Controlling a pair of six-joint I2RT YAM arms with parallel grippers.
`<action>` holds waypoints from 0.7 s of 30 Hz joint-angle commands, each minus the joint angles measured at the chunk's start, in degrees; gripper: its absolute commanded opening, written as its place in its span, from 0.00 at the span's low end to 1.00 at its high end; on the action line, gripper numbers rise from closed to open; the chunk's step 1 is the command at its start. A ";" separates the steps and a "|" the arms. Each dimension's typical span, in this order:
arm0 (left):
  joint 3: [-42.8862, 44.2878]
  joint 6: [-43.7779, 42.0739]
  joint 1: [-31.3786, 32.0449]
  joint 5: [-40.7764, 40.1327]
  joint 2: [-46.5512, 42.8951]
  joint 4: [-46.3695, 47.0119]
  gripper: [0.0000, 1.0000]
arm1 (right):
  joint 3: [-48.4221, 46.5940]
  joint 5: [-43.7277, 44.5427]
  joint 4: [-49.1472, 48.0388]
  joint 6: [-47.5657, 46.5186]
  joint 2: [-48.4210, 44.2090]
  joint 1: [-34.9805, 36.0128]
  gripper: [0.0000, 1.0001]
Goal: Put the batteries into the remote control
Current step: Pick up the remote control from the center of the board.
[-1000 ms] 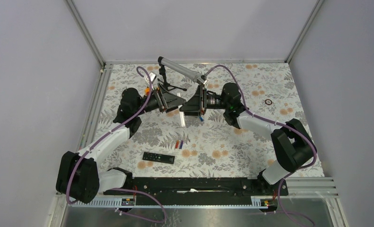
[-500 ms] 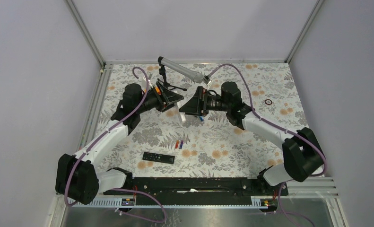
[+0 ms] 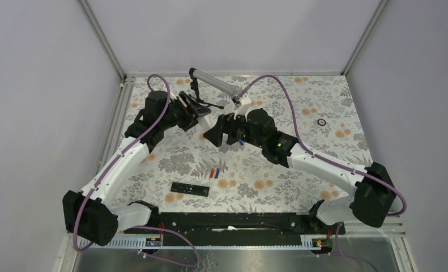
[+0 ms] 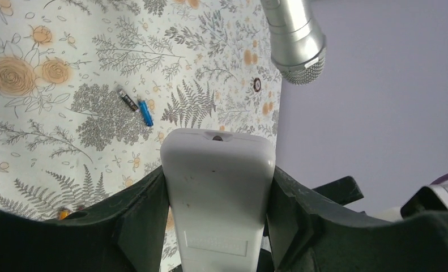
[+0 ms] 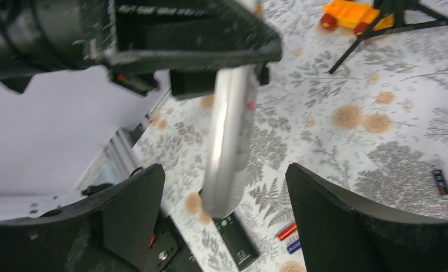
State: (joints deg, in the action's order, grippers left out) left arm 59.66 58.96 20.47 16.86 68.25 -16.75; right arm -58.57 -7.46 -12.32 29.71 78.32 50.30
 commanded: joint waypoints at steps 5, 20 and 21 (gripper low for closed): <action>2.84 2.09 0.27 -1.39 -1.06 -2.12 0.30 | -5.39 5.44 -5.95 -3.68 5.56 0.76 0.74; -0.86 -2.50 -0.87 6.83 -7.89 9.99 0.99 | -4.67 -1.92 -11.63 5.73 2.17 0.49 0.08; -1.43 -2.88 -1.44 8.44 -8.67 11.28 0.99 | -4.78 -2.32 -11.47 6.73 1.64 0.24 0.07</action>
State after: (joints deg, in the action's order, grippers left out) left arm 58.81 59.48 20.25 18.87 64.05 -15.97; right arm -62.06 -6.22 -19.14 32.05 84.53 50.52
